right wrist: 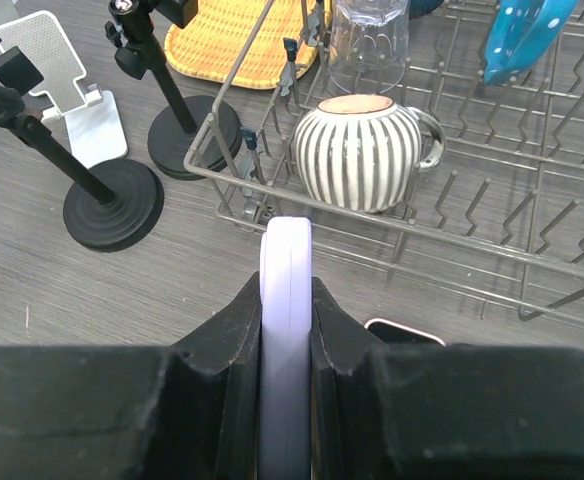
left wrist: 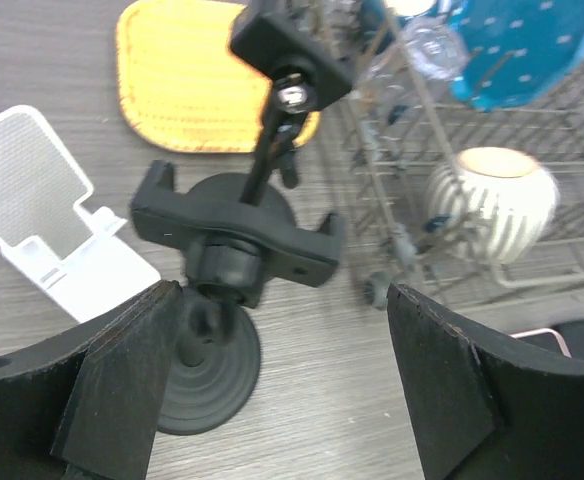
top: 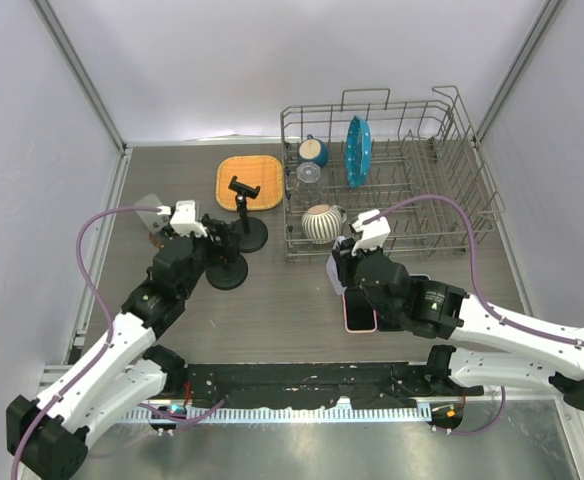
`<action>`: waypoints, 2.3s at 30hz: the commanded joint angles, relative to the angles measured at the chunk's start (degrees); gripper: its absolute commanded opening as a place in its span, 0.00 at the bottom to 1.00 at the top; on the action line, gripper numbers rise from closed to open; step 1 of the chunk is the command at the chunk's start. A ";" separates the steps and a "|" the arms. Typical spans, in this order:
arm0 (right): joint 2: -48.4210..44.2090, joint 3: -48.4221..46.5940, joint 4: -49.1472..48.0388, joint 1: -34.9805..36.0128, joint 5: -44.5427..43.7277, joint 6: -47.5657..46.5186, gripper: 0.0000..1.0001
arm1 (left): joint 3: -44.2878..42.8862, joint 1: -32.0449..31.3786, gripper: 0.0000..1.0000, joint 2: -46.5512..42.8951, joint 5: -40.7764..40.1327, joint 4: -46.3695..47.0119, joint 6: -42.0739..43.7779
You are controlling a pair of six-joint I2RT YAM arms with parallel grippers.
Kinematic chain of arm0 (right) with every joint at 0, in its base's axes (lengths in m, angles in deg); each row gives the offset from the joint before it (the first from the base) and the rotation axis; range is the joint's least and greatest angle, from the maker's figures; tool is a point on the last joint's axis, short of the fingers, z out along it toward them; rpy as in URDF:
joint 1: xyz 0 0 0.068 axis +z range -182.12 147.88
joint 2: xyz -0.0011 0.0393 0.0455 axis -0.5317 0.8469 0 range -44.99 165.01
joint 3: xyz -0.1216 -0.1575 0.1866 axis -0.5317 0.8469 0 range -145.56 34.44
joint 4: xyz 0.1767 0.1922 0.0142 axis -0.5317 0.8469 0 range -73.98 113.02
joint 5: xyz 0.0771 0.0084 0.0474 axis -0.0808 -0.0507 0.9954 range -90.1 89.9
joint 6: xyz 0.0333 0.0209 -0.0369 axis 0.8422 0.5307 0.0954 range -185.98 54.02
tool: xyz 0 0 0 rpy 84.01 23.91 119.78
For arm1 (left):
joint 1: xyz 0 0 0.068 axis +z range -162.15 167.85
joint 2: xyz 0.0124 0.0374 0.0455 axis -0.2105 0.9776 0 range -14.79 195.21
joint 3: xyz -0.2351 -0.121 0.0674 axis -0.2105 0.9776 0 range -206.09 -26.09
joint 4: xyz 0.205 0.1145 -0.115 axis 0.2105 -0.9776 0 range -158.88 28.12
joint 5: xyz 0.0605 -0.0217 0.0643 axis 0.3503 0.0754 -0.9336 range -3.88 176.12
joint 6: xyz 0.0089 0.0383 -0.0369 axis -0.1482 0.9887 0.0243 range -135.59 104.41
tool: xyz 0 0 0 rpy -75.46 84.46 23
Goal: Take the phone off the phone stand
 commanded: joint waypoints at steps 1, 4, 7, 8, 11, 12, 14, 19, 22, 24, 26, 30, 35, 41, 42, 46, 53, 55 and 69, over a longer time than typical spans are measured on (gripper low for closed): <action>1.43 -5.77 -0.33 0.23 -2.21 4.99 0.01 | -3.95 -5.11 0.91 -3.42 -1.15 -3.27 1.15; 3.19 -7.88 2.13 0.14 -1.95 8.32 0.01 | -5.10 -11.16 0.95 -4.74 -4.32 -4.24 3.70; 4.68 -9.55 4.33 0.14 -1.51 10.79 0.01 | -5.89 -17.40 0.98 -4.92 -7.58 -3.89 6.16; 4.86 -9.73 4.60 0.14 -1.33 10.97 0.01 | -5.98 -18.91 0.98 -4.92 -8.11 -2.85 6.86; 5.30 -9.56 4.51 0.14 -0.98 12.55 0.01 | -5.72 -24.63 1.00 -3.86 -9.34 -0.39 10.29; 5.39 -9.56 4.51 0.14 -0.63 12.73 0.01 | -5.72 -25.95 1.00 -3.69 -11.34 -0.20 11.86; 5.30 -9.38 4.60 0.23 -0.36 12.99 0.01 | -5.89 -28.50 1.00 -3.60 -13.64 -0.20 12.49; 4.16 -8.41 4.51 0.14 -1.58 14.39 0.01 | -6.33 -30.70 1.00 -4.92 -13.04 0.76 14.95; 3.98 -8.59 5.21 0.14 -3.00 17.29 0.01 | -6.25 -34.46 1.00 -3.43 -12.33 2.52 18.28; 4.50 -8.94 5.74 0.05 -3.35 19.14 0.01 | -5.98 -39.11 1.00 -0.54 -13.29 6.90 21.18; 4.95 -9.29 6.36 0.05 -3.79 20.54 0.01 | -5.54 -42.73 1.00 1.75 -16.54 11.46 26.52; 4.60 -8.68 6.36 0.05 -3.79 23.35 0.01 | -5.28 -49.50 1.00 7.99 -19.36 18.86 31.83; 4.16 -7.80 5.30 0.05 -3.35 25.03 0.01 | -5.19 -51.80 1.00 14.23 -20.58 26.95 33.06; 3.98 -7.27 4.95 0.05 -2.74 26.26 0.01 | -5.98 -53.91 0.99 22.93 -24.89 35.73 34.03; 3.81 -7.01 4.86 0.05 -2.65 26.35 0.01 | -6.33 -54.08 0.98 23.82 -26.81 36.79 34.38; 3.02 -6.31 4.42 0.05 -2.73 26.88 0.01 | -7.82 -54.70 0.96 28.21 -31.82 39.95 36.13; 2.49 -5.43 4.25 0.05 -2.74 28.28 0.01 | -8.35 -55.93 0.86 33.14 -38.42 46.64 37.45; 2.14 -4.99 3.81 0.05 -2.74 28.99 0.01 | -8.88 -56.19 0.85 34.98 -39.57 48.21 38.07; -0.59 -4.11 2.93 -0.03 -3.96 30.83 0.01 | -9.06 -58.04 0.73 44.30 -47.04 59.29 44.40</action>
